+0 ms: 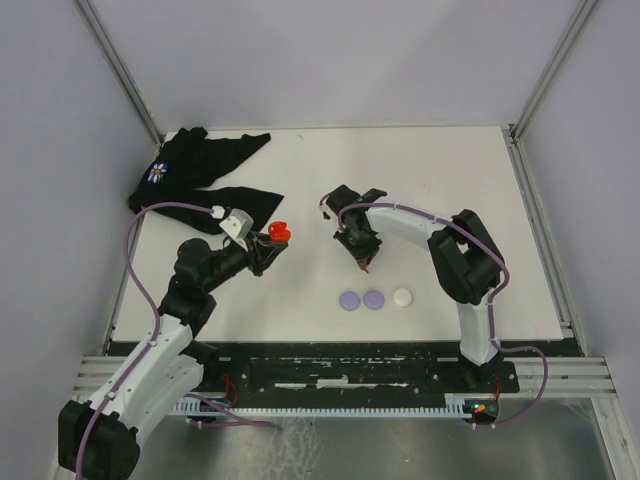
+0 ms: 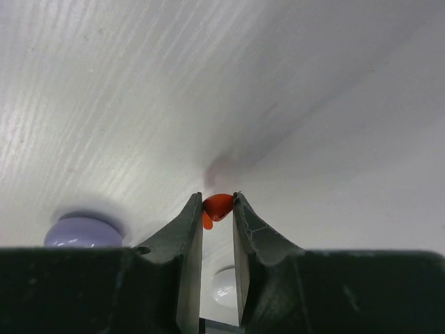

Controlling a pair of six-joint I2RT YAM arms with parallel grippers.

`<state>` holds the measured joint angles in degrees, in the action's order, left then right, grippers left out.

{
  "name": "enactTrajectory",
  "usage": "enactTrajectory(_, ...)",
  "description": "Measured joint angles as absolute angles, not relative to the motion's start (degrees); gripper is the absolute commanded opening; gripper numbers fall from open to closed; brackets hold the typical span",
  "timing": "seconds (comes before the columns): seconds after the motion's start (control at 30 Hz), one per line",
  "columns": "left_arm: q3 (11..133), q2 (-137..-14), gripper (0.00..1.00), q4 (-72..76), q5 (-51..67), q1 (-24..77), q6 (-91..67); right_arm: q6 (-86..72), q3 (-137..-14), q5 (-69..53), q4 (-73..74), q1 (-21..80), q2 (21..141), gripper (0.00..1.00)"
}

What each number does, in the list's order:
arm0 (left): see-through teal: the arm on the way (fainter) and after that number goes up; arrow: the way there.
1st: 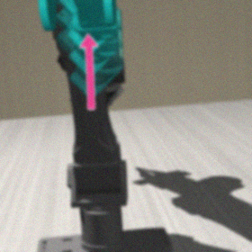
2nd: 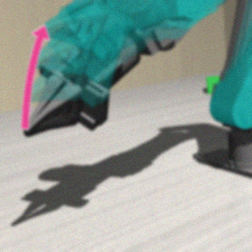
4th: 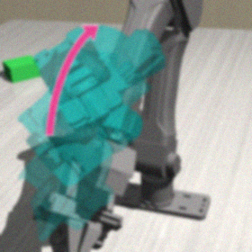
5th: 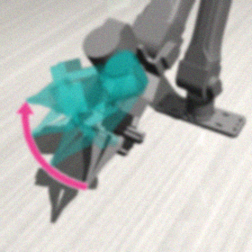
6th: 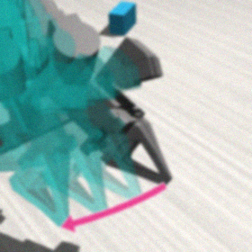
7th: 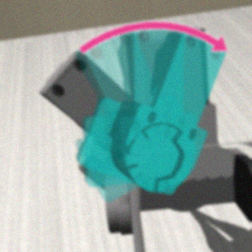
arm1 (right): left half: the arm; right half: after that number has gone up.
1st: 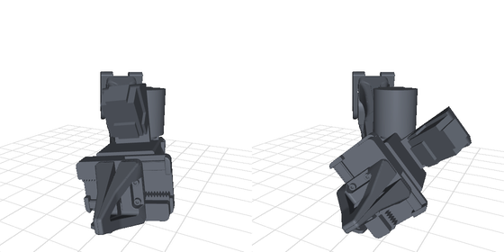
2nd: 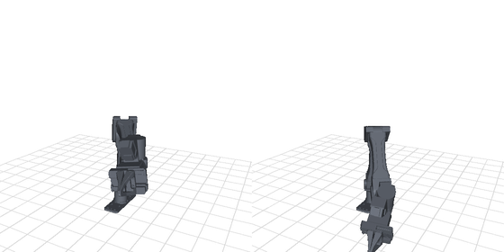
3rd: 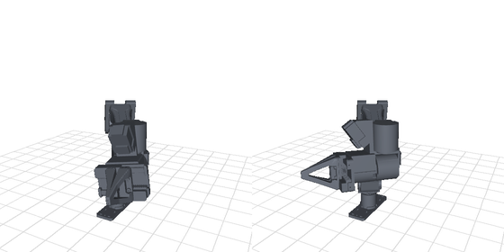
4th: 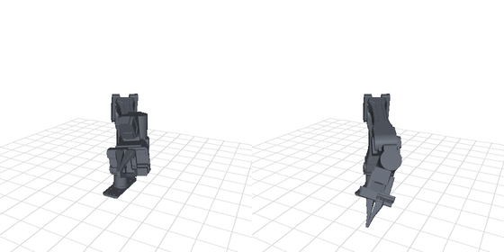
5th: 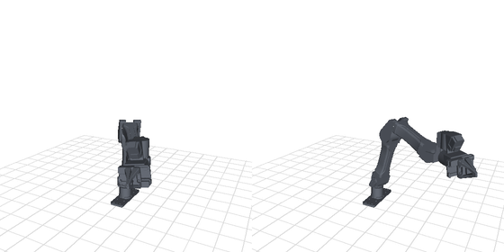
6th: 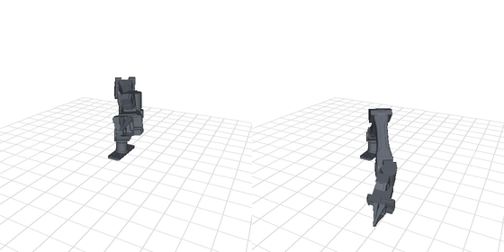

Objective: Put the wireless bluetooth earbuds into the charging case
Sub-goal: Pick up the earbud from the center of the board.

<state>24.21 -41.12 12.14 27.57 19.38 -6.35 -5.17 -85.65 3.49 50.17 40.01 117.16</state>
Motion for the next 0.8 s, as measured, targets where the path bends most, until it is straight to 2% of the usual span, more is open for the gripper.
enactTrajectory(0.43, 21.3, -46.1, 0.03, 32.0, 38.7, 22.2, -4.5, -8.5, -84.4, 6.1, 45.6, 42.7, 89.9, 0.18)
enactTrajectory(0.8, 24.1, -52.1, 0.03, 41.5, 40.4, 26.8, -2.7, -15.0, -74.8, 6.3, 27.3, 47.6, 71.5, 0.17)
